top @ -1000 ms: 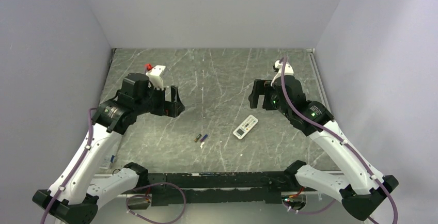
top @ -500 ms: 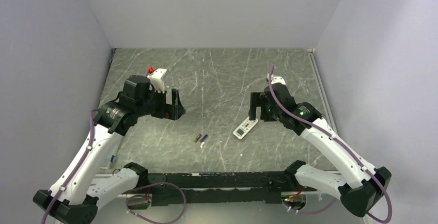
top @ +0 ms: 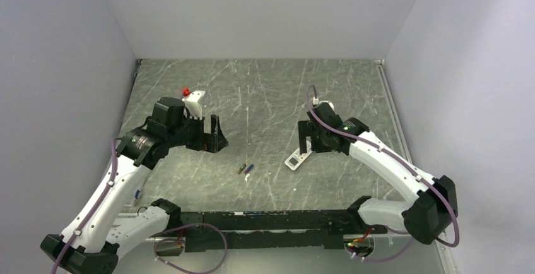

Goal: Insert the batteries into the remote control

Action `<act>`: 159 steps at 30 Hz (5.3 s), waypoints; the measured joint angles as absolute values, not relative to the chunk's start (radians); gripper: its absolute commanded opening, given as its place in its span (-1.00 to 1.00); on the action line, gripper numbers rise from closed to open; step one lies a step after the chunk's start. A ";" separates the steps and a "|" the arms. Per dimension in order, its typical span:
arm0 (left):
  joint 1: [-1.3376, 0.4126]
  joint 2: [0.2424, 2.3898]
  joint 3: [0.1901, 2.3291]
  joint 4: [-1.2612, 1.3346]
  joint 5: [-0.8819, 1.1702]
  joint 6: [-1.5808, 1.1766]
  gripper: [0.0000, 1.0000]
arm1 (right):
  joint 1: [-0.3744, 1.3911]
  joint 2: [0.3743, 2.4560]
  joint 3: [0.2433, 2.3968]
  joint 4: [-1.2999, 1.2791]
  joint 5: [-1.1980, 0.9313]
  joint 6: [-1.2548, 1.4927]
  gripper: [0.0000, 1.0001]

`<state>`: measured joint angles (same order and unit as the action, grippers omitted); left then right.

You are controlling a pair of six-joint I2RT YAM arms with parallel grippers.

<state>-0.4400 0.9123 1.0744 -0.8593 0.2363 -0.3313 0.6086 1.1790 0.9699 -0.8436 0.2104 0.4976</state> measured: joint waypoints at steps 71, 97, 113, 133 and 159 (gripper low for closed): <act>-0.440 0.868 1.016 -0.879 0.347 -0.365 0.98 | 0.501 1.674 0.990 -0.589 0.133 0.390 -1.00; -0.440 0.873 0.991 -0.843 0.377 -0.387 0.98 | 0.596 1.382 0.821 -0.662 0.122 0.508 -0.95; -0.440 0.834 0.986 -0.850 0.374 -0.382 0.98 | 0.647 1.273 0.896 -0.739 0.072 0.369 0.34; -0.440 0.793 0.975 -0.833 0.417 -0.368 0.98 | 0.685 1.177 0.927 -0.736 -0.153 -0.178 0.82; -0.440 0.710 0.912 -0.768 0.482 -0.356 0.98 | 0.707 1.425 0.895 -0.748 -0.045 -0.317 0.84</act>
<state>-0.4400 0.7101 0.9119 -0.7677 0.4816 -0.3565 0.7074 1.4250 0.8951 -0.7475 -0.0452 -0.3168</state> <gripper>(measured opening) 0.991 0.916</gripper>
